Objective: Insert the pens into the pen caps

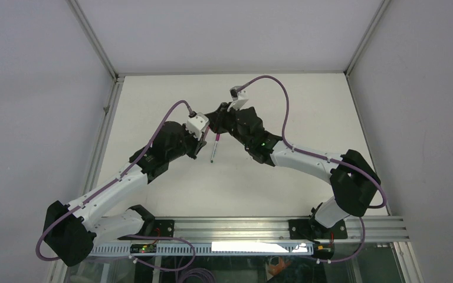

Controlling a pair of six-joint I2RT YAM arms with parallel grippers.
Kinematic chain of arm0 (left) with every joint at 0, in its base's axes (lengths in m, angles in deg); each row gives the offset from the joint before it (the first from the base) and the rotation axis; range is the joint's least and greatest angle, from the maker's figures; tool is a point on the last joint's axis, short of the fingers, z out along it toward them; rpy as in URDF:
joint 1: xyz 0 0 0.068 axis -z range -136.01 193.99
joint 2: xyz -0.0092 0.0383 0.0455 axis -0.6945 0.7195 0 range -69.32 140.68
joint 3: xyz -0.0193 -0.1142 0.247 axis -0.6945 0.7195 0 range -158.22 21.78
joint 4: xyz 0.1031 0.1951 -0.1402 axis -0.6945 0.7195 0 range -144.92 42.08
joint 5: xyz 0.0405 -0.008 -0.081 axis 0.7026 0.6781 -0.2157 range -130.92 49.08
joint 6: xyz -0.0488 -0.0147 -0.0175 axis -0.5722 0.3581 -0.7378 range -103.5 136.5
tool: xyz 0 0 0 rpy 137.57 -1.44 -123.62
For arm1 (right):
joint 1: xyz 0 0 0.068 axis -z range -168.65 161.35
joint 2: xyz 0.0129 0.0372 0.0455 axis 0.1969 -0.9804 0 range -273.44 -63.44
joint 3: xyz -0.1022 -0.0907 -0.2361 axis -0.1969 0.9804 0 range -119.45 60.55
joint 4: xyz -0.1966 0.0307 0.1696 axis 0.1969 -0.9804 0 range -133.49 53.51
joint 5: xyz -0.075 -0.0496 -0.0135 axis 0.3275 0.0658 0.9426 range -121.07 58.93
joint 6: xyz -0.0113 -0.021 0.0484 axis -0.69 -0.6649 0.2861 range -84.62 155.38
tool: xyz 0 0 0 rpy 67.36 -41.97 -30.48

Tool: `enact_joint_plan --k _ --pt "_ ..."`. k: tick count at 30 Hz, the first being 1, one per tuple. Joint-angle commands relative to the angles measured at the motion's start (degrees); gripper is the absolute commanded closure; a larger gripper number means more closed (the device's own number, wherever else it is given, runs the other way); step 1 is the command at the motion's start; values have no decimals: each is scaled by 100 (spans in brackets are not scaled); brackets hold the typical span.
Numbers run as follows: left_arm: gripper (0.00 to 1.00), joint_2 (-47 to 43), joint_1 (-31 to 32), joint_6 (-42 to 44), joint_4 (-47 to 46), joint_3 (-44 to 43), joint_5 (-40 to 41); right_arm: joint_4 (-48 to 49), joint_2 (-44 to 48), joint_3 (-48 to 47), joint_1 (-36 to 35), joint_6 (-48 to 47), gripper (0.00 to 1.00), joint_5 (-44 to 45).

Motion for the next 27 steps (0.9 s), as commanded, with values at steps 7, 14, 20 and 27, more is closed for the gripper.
enact_joint_plan --k 7,14,20,27 --pt "100 -565 106 345 -3375 -815 -567 -2289 -622 476 -668 68 100 -1050" --pt "100 -614 106 345 -3305 -753 -495 -2281 -625 478 -673 48 100 -1040" --pt "100 -624 106 354 -3296 -697 -408 -2481 -633 444 -683 79 100 -1013" --pt "100 -476 106 105 -2745 -789 -311 -2495 -480 351 -683 -11 100 -850"
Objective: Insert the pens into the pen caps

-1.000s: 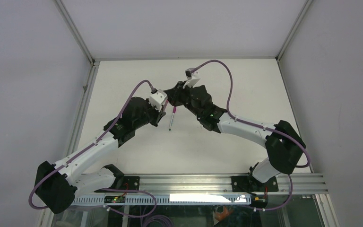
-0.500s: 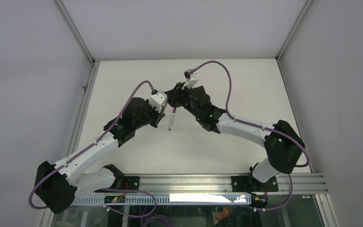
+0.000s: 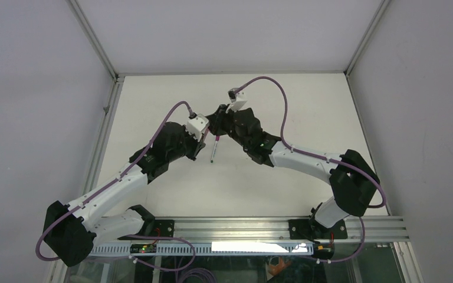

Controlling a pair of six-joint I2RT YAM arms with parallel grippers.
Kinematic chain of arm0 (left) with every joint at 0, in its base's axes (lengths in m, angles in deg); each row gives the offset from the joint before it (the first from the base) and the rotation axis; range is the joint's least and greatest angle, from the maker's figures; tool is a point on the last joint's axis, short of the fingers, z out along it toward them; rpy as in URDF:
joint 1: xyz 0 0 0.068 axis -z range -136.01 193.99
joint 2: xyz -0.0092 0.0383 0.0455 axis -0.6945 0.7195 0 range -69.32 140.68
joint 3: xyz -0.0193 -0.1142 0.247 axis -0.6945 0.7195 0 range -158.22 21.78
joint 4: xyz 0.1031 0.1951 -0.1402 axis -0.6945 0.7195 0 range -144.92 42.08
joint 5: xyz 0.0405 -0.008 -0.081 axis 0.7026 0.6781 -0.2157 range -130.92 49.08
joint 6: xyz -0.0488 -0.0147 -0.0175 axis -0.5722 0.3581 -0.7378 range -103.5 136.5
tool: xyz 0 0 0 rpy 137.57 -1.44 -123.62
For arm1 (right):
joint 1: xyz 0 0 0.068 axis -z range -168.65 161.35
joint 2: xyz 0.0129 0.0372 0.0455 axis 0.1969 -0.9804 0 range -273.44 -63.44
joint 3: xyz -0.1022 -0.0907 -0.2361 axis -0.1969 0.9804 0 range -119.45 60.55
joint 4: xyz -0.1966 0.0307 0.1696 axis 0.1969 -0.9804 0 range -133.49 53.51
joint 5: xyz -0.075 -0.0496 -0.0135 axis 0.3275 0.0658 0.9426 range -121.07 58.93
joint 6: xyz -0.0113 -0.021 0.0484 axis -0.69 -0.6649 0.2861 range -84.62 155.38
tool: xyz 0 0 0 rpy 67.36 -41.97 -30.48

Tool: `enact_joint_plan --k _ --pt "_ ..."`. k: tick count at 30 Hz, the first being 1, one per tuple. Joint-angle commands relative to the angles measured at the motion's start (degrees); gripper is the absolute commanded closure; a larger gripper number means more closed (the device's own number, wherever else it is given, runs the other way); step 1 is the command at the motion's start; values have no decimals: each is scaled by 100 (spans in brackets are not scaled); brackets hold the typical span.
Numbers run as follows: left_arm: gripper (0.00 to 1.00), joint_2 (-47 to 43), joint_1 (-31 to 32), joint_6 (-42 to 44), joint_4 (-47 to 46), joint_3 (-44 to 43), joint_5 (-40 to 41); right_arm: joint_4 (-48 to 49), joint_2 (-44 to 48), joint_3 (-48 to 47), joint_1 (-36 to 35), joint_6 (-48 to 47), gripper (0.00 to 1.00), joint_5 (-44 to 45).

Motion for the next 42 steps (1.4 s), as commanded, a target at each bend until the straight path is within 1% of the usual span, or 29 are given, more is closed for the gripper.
enact_joint_plan --k 1,2,3,4,6,7,10,12,15,17,19,22,25,30,33,38,42 --pt "100 -424 104 18 -2813 -776 -377 -2281 -416 291 -579 -191 89 -924" --pt "100 -330 104 -56 -2624 -746 -396 -2278 -337 218 -554 -338 67 -746" --pt "100 -247 104 -142 -2518 -736 -385 -2241 -233 138 -526 -443 54 -594" --pt "100 -134 104 -252 -2373 -686 -367 -2187 -101 85 -466 -551 45 -481" --pt "100 100 104 -497 -2288 -428 -373 -1746 199 -3 -296 -692 36 -239" --pt "100 235 104 -671 -2335 -233 -383 -1544 421 -14 -216 -739 34 -50" --pt "100 670 104 -1004 -2402 266 -407 -836 901 110 118 -834 31 652" --pt "100 911 104 -1203 -2436 564 -422 -476 1345 354 351 -861 28 1133" --pt "100 1244 104 -1415 -2303 836 -300 31 2120 978 657 -928 23 1778" --pt "100 1463 104 -1530 -2090 866 -196 54 2578 1396 827 -931 20 1890" --pt "100 1712 104 -1597 -1813 749 -94 -135 2906 1585 881 -1065 15 2041" --pt "100 2172 111 -1651 -1383 292 -122 -1156 3084 1530 896 -1108 14 2379" --pt "100 2500 145 -1729 -971 -262 -137 -1658 3135 1620 896 -968 14 2415" --pt "84 2869 179 -1846 -329 -1030 -166 -2036 3203 1948 908 -818 13 2454" --pt "76 3000 192 -1918 -178 -1232 -200 -2326 3151 1984 905 -847 13 2569" --pt "69 3233 192 -2091 -75 -1447 -262 -2636 2983 1910 918 -964 13 2700" --pt "65 3315 192 -2150 -76 -1538 -213 -2653 2965 1926 1044 -986 12 2483"
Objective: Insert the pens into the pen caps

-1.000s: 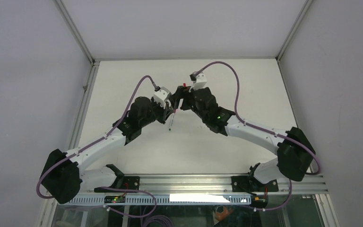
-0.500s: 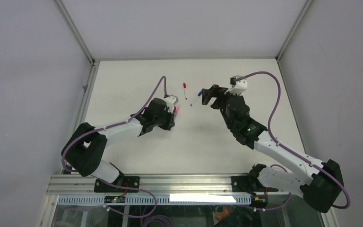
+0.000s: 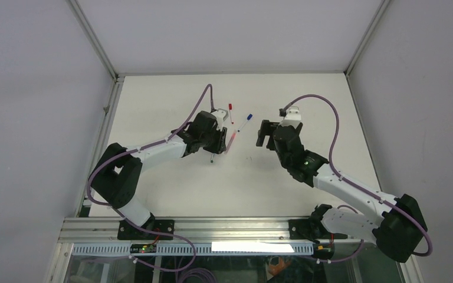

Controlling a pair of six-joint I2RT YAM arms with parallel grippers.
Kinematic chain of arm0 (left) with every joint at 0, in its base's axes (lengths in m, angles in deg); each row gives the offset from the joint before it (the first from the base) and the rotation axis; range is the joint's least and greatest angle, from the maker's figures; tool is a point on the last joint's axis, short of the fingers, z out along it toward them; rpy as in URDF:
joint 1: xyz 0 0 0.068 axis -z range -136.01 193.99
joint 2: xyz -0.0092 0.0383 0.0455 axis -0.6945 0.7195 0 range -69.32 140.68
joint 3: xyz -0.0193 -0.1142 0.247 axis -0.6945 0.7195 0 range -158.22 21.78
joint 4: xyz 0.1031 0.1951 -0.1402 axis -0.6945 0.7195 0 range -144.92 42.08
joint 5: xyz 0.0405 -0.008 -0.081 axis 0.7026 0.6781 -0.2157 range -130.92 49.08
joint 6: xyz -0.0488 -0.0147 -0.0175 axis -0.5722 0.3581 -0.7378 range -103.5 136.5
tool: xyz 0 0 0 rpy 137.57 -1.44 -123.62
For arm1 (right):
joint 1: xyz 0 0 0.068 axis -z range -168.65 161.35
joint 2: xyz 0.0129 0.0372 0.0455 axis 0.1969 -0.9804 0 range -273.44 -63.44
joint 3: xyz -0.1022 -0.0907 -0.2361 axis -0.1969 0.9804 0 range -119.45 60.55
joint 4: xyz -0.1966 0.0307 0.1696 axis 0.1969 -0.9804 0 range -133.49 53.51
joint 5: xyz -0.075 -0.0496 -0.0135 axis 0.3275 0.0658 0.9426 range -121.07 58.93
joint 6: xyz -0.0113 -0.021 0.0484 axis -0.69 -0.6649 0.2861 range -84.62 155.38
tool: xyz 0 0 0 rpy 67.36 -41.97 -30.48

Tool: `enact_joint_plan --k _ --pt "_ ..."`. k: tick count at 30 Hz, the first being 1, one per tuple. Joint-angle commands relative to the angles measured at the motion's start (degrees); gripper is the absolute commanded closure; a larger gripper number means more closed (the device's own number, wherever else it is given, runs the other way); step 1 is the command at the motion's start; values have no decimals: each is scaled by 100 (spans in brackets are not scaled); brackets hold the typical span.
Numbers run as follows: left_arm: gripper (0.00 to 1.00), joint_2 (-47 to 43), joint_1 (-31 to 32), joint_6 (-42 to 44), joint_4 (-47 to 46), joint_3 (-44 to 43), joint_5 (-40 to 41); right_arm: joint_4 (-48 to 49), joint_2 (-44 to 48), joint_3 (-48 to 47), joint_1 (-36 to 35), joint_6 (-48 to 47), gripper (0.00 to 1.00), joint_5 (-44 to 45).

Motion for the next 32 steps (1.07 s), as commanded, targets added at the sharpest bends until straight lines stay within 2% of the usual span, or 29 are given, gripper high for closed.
enact_joint_plan --k 1,6,10,11,12,15,18,22,32 --pt "64 -14 63 -175 80 -260 -2 -43 14 -89 153 -38 11 -57" --pt "54 -621 62 139 -32 -201 736 -80 -77 -126 777 71 5 -1141" --pt "43 -1220 -90 478 -639 233 1357 -678 -786 -669 1238 354 3 -1463" --pt "12 -1313 -197 512 -812 390 1330 -818 -976 -813 1265 378 3 -1496" --pt "2 -1417 -358 506 -1207 596 1237 -889 -1134 -909 1275 385 3 -1527" --pt "1 -1756 -854 369 -2264 1321 1002 -864 -1405 -1018 1280 350 4 -1503" --pt "1 -2087 -1066 387 -2999 1859 1194 -778 -1422 -975 1279 260 4 -1337" --pt "1 -2289 -1132 680 -3106 2057 1505 -735 -1397 -907 1281 257 5 -1140" --pt "1 -2835 -1308 768 -2923 2274 1513 -467 -1461 -990 1279 253 5 -1148"
